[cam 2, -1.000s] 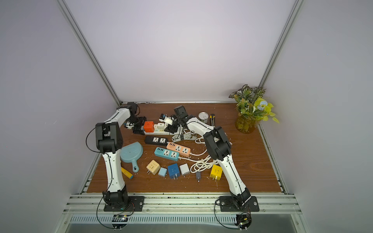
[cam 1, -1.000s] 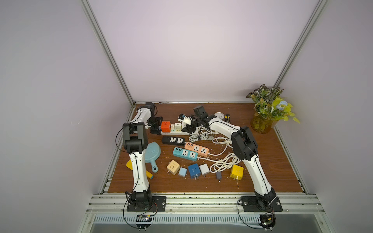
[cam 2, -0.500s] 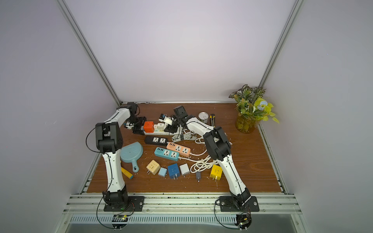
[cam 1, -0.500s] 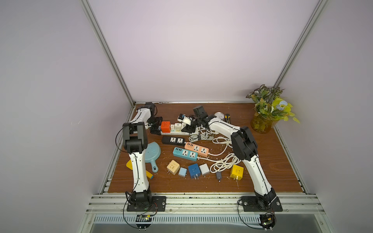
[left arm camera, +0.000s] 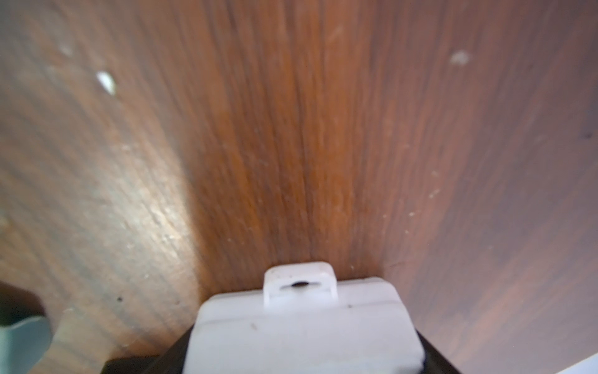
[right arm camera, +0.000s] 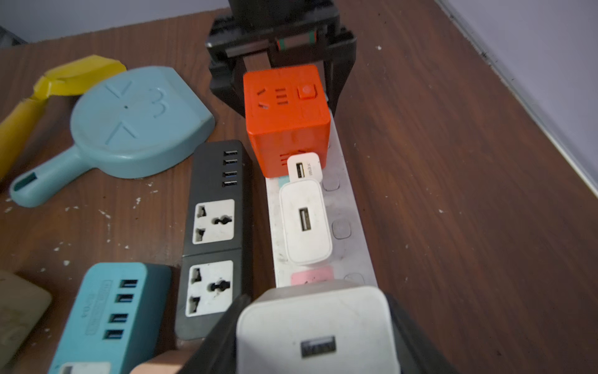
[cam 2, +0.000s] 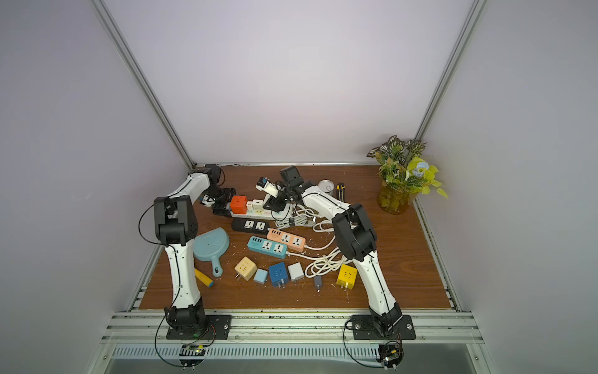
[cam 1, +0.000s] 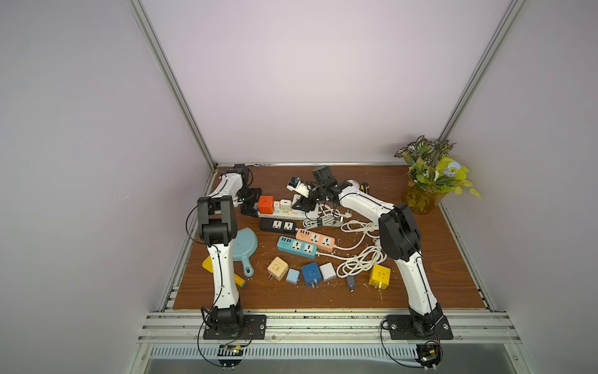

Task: Pull the plug off the socket
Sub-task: Remove the plug from the socket, then place the plug at the center of the board.

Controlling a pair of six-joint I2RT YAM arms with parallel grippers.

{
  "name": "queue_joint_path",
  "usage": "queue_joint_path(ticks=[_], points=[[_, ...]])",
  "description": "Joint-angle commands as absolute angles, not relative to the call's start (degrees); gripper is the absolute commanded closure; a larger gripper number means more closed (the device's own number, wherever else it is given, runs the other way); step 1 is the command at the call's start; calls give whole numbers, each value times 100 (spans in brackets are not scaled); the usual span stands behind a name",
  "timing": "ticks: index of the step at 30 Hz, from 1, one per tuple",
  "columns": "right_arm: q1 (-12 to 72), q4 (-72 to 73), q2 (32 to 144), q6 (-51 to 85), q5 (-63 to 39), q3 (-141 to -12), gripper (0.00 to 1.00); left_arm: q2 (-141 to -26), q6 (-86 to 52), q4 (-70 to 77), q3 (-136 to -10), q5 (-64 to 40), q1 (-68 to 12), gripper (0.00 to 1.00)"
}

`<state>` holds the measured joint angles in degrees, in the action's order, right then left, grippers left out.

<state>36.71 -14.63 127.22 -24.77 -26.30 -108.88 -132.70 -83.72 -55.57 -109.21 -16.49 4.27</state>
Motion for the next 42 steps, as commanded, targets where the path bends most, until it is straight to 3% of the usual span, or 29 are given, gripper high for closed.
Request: queue_joint_path(ticks=[1, 8, 14, 23, 33, 42], points=[[3618, -1289, 12041, -2367, -2839, -10960, 85, -13693, -8206, -5990, -10837, -828, 386, 82], [3416, -1144, 11574, -1513, -2260, -10569, 87, -13654, -8222, -5985, -10831, -823, 358, 82], [3296, -1545, 11386, -298, -379, -10314, 86, -13614, -8249, -5987, -10864, -798, 347, 82], [3115, -4250, 12505, 1804, 1014, -12061, 89, -13632, -8241, -5985, -10944, -789, 322, 82], [2974, -5945, 13851, 2226, 1880, -13828, 89, -13623, -8258, -5997, -10944, -766, 318, 82], [2882, -5920, 13108, 2177, 2398, -12440, 90, -13658, -8271, -5985, -10961, -770, 325, 82]])
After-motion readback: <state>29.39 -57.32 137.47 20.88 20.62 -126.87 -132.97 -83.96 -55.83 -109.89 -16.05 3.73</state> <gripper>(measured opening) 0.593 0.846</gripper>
